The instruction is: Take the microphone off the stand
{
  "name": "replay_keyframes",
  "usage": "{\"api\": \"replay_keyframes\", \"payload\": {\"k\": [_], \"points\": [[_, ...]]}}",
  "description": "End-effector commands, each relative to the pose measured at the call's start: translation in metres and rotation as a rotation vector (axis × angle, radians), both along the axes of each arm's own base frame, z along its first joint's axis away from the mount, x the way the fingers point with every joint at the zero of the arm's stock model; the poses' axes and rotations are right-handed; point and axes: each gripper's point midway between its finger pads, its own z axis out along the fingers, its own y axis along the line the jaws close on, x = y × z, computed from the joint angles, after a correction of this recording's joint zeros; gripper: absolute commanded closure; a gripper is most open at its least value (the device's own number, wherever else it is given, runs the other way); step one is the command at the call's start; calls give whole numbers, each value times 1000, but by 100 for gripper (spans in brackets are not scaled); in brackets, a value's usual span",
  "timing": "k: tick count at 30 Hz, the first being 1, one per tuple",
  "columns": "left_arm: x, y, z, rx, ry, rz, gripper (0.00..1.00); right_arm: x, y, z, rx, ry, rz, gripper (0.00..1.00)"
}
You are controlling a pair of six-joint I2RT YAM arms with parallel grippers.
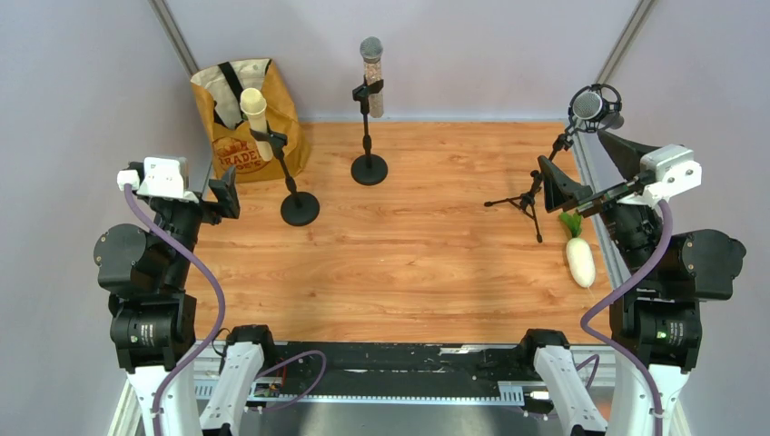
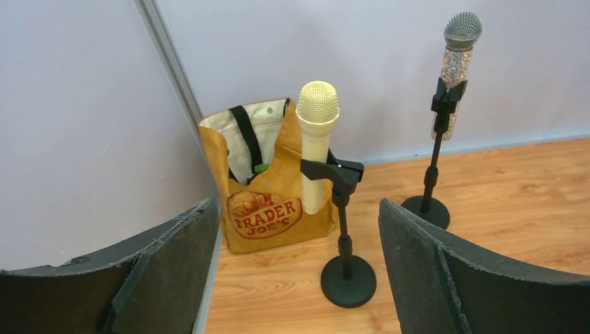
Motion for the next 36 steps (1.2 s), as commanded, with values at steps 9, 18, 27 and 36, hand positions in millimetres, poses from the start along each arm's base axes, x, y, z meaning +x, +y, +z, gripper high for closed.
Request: {"api": "replay_keyframes", "payload": {"k": [9,18,27,36], "points": [[3,-9,2,18,-10,-53,8,6,7,-6,-56,-7,37,0],[30,-4,-20,13,29,-40,8,19,21,-43,-169,39,132,0],[68,-1,-62,-17,52,-37,8,34,32,-87,-200,101,216,0],[98,3,-119,-38,98,-28,8,40,44,-114,-195,138,315,0]]}}
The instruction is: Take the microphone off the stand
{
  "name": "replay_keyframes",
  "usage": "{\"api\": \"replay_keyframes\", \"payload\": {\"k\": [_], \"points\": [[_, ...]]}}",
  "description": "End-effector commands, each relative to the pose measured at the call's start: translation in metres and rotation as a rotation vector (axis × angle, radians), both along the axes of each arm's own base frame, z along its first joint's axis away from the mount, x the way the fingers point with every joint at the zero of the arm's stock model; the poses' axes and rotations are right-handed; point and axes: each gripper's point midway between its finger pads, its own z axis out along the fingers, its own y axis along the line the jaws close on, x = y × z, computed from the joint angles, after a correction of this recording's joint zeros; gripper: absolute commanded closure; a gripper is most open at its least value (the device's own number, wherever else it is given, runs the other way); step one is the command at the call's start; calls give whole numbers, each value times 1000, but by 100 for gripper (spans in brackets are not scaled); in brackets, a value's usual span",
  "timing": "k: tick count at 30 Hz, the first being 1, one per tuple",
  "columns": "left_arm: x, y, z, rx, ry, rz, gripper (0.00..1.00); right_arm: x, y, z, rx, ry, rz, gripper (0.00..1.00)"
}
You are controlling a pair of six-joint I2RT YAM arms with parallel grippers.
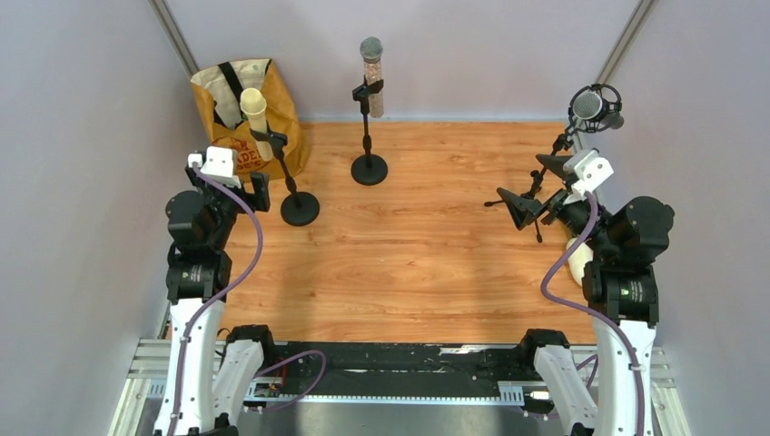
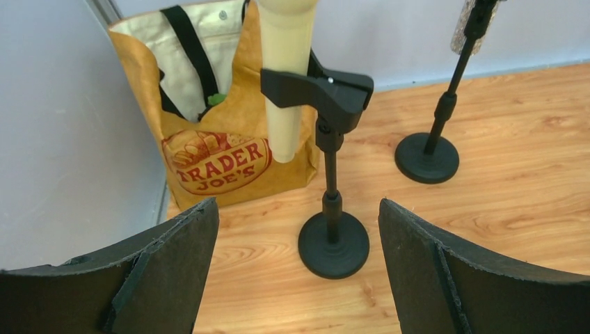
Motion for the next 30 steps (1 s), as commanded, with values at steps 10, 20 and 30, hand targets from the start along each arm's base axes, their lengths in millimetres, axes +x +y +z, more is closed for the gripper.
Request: {"api": "replay_keyframes", "payload": {"k": [10,20,30], "points": [[46,14,-34,-28,-146,63,8,5,16,-24,-3,-6,118,0],[63,-5,-74,-106,-225,-43,9,16,16,-41,-9,26,129,0],[91,-10,-111,-148,-181,-74,14,20,16,-50,-17,39,133,0]]}}
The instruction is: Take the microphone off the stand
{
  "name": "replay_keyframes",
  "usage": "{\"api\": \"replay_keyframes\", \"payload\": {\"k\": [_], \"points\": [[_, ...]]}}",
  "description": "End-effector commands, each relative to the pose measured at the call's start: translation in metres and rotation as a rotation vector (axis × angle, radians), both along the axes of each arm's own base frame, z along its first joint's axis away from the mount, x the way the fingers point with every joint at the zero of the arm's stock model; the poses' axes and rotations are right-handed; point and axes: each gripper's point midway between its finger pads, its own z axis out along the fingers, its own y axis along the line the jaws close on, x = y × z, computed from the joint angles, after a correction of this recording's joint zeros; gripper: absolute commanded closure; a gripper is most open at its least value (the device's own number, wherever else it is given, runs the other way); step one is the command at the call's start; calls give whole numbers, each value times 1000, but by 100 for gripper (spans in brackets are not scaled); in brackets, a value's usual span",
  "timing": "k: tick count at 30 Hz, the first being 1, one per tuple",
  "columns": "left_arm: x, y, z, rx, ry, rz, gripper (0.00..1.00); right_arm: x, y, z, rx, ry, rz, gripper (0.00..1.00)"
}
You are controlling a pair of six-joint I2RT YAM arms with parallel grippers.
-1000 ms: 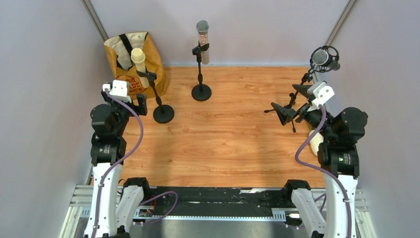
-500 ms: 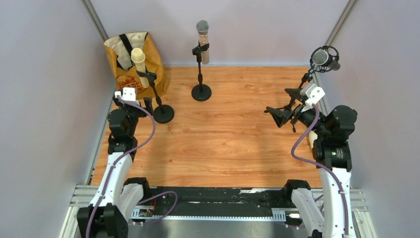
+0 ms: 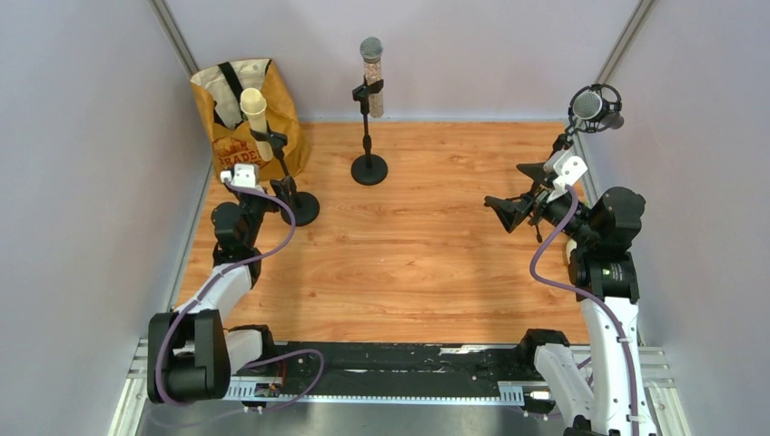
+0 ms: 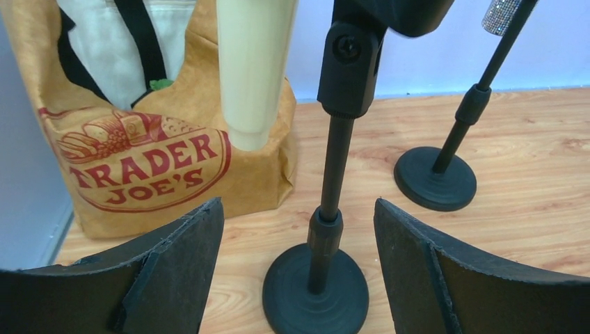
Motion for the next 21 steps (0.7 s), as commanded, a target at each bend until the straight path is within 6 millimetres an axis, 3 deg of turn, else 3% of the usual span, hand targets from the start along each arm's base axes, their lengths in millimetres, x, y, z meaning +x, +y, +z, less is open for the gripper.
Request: {"api": "replay_keyframes", "payload": {"k": [1,15,21], "points": [[9,-5,13,-34,-85,-32,16,-2,4,8,-18,-55,33,0],[26,-20,1,-47,-113,-26,21,3,5,-3,-31,-40,44,0],[34,-13,-5,-50,-110,12,22,3,6,-6,-32,-34,56,0]]}}
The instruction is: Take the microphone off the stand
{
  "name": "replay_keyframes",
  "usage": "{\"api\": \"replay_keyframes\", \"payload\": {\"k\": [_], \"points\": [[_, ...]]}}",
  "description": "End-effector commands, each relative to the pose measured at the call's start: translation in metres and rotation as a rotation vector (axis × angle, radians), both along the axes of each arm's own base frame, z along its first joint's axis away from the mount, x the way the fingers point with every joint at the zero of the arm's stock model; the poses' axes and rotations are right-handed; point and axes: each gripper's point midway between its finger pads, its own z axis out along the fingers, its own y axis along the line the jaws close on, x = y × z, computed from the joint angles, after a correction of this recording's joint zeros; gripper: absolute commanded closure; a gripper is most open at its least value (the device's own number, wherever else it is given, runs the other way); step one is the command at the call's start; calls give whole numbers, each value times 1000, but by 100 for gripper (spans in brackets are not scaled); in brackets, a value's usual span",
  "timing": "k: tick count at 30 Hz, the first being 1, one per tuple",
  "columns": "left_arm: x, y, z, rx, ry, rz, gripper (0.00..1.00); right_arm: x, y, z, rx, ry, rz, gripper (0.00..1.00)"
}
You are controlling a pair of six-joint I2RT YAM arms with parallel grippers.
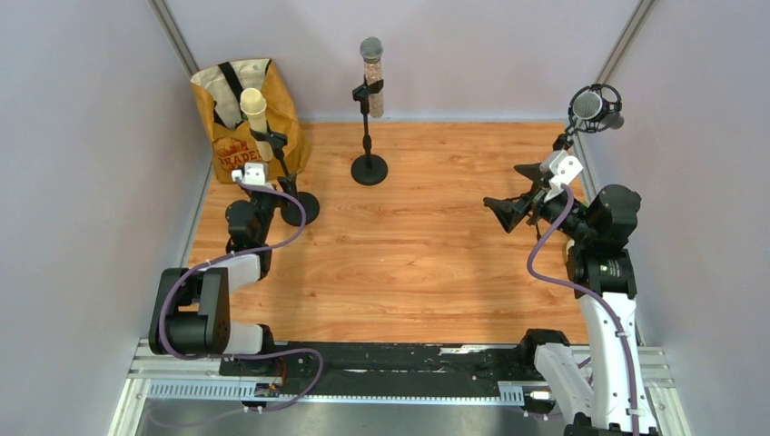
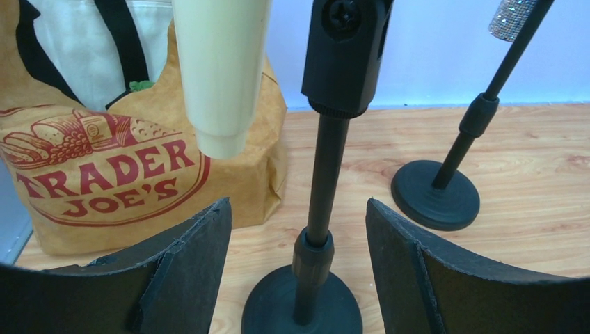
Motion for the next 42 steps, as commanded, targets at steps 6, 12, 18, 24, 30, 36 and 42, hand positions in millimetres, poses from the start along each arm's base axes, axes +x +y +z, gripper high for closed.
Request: {"api": "replay_keyframes", "payload": {"k": [6,12,18,24,30,36,42], "points": [[10,5,15,-12,-79,33,28,-3,7,2,-19,-40,60,0],[12,-8,16,-14,-88,-1,31,-2,8,0,-21,-36,63,0],[16,-13,13,-4,-84,-6,31,-3,9,-1,-23,-37,75,0],[24,-7,14,-5,-84,32,32,-3,10,-3,-23,-30,80,0],[29,-4,14,0,-88,49,35,-3,11,-5,-23,-25,86,0],[31,-5,14,2,-91,45,41,-1,11,-8,-27,-21,87,0],[31,-7,13,4,-93,31,55,-1,11,-8,-29,-23,91,0]]}}
